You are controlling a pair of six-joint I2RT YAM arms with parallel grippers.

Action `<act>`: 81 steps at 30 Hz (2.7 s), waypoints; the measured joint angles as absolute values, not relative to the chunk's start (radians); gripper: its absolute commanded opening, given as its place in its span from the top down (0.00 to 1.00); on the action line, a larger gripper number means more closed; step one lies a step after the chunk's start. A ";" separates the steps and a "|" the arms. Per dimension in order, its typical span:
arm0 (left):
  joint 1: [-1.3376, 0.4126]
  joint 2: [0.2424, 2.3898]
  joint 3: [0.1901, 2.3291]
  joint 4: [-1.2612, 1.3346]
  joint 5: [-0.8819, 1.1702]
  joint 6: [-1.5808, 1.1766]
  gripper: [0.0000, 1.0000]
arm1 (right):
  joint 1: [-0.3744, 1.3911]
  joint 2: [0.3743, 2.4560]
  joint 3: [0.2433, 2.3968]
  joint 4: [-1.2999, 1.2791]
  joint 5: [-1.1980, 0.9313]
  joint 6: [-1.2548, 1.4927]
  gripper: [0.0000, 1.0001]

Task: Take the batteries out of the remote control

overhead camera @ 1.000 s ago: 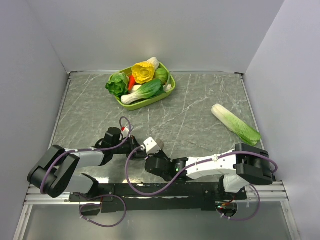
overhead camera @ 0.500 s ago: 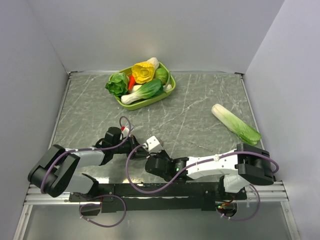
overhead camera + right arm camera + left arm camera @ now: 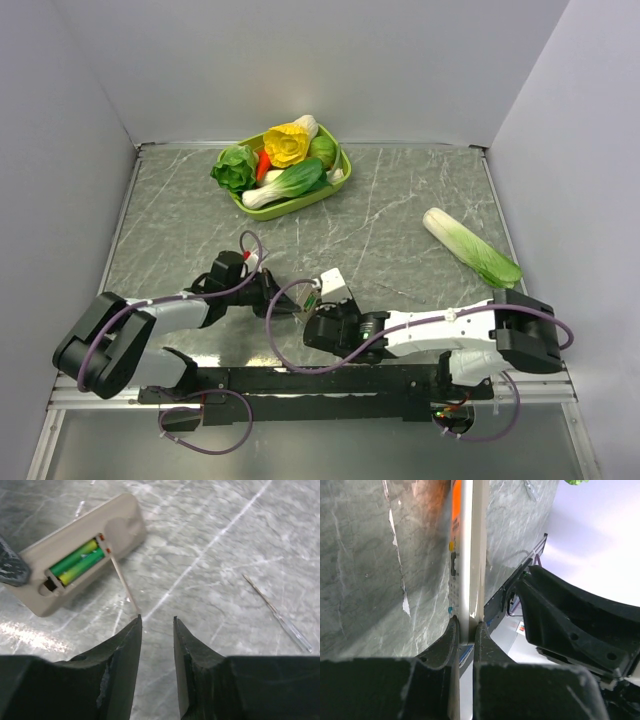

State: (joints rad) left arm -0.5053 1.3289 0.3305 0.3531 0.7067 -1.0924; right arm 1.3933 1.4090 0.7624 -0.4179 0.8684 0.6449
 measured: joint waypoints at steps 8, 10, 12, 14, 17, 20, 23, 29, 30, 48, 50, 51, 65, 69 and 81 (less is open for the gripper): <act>-0.506 1.328 0.356 0.308 0.687 -1.065 0.99 | 1.391 1.303 0.705 -0.409 0.849 0.672 0.55; -0.506 1.328 0.360 0.297 0.678 -1.059 0.99 | 1.387 1.291 0.701 -0.398 0.842 0.667 0.55; -0.507 1.328 0.366 0.286 0.662 -1.053 0.99 | 1.380 1.276 0.691 -0.377 0.825 0.659 0.54; -0.508 1.321 0.369 0.274 0.640 -1.047 0.98 | 1.373 1.253 0.672 -0.348 0.815 0.651 0.54; -0.508 1.299 0.369 0.255 0.610 -1.040 0.95 | 1.367 1.225 0.641 -0.316 0.803 0.641 0.53; -0.508 1.285 0.369 0.241 0.585 -1.040 0.82 | 1.367 1.217 0.625 -0.307 0.798 0.638 0.51; -0.508 1.266 0.361 0.225 0.556 -1.041 0.67 | 1.361 1.213 0.621 -0.303 0.791 0.638 0.51; -0.508 1.259 0.303 0.180 0.510 -1.066 0.50 | 1.352 1.168 0.610 -0.268 0.772 0.626 0.50; -0.508 1.258 0.295 0.173 0.505 -1.069 0.45 | 1.351 1.158 0.600 -0.255 0.768 0.627 0.50; -0.508 0.894 0.565 -0.208 0.207 -0.925 0.01 | 0.890 1.007 0.647 -0.406 0.547 0.476 0.38; -0.508 0.883 0.578 -0.230 0.187 -0.890 0.01 | 0.817 0.989 0.670 -0.433 0.496 0.435 0.37; -0.508 0.878 0.578 -0.238 0.182 -0.875 0.01 | 0.769 0.991 0.688 -0.444 0.456 0.405 0.37; -0.508 0.820 0.552 -0.258 0.249 -0.824 0.01 | 0.389 1.269 0.899 -0.649 0.064 -0.161 0.40; -0.509 0.797 0.551 -0.255 0.273 -0.824 0.01 | 0.373 1.300 0.896 -0.667 0.014 -0.236 0.45; -0.573 0.707 0.549 -0.266 0.224 -0.825 0.01 | 0.354 1.404 0.773 -0.672 0.050 -0.389 0.46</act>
State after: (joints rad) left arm -0.5732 0.7074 0.5488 -0.2657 0.2237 -0.8246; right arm 0.3542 1.4040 0.7727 -0.6724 0.0498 -0.3885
